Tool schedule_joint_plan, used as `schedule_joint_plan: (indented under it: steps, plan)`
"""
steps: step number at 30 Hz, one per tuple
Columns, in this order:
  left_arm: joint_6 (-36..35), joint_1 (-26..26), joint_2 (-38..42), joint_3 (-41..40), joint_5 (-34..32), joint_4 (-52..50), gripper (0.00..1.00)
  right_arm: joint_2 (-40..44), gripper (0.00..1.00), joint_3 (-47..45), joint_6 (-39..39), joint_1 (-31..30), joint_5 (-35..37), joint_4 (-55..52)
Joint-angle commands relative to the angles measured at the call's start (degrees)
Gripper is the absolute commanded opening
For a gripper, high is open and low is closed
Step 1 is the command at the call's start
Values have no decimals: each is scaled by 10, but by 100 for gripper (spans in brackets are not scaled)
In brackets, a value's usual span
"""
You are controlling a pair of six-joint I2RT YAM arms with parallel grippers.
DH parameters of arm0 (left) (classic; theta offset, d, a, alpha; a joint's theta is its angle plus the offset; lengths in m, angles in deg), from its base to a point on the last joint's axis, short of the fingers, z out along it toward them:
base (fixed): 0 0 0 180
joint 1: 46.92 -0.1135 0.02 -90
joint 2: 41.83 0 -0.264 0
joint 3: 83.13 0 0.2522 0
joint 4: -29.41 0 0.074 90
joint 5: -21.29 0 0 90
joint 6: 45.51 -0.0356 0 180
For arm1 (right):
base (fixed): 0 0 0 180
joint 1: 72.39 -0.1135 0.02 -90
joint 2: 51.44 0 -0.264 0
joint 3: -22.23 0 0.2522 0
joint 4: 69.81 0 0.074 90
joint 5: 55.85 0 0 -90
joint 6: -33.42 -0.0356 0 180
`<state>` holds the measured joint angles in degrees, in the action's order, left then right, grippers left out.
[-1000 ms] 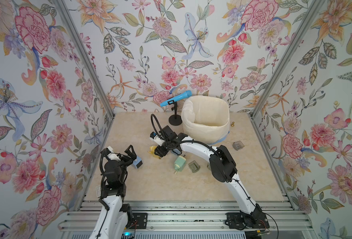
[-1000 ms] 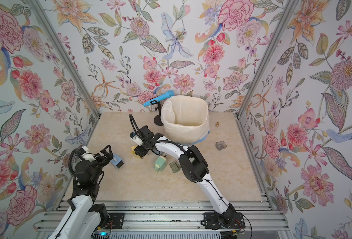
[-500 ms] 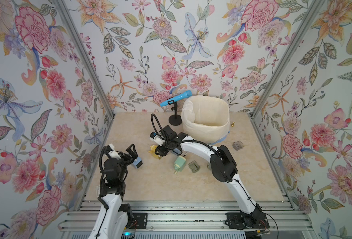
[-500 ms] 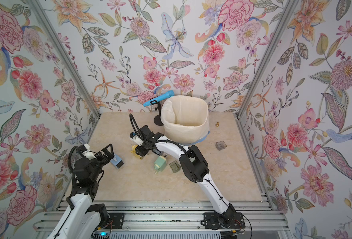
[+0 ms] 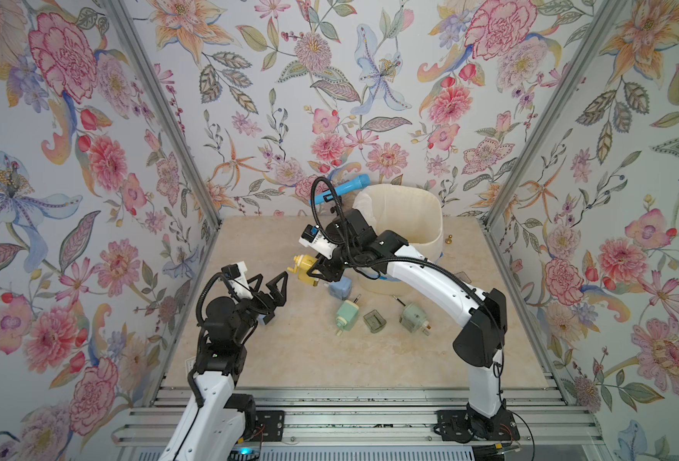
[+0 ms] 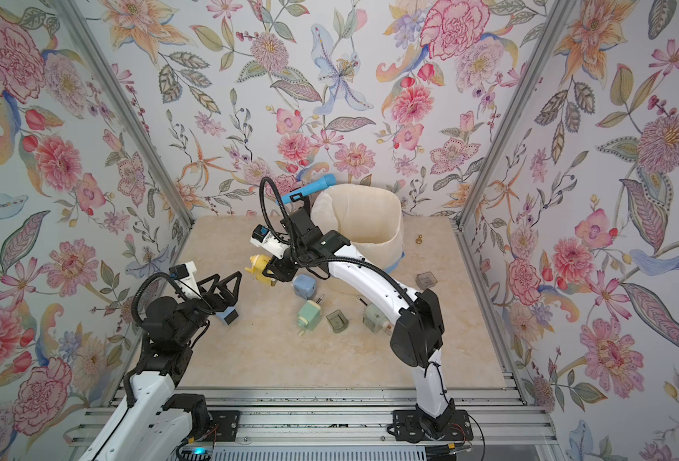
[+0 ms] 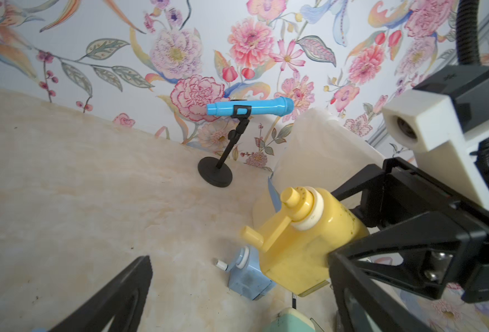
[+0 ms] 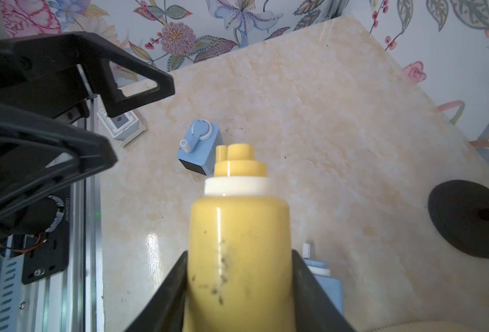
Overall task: Take out the pencil sharpener tray and clean the shavings
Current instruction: Pick up the pencil sharpener from the center of the board.
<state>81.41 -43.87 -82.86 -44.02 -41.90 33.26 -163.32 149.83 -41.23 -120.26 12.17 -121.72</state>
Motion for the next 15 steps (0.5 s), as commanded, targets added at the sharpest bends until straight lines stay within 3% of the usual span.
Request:
schedule_joint_plan:
  steps: [1,7,15]
  plan:
    - [-91,3,19,50,92,-41,100,56,29,-38,26,-2,-21,-21]
    - [-71,2,68,28,233,7,100,127,29,-100,38,-5,-37,-21]
    - [-111,5,66,49,398,-10,100,235,30,-161,35,-13,-75,-25]
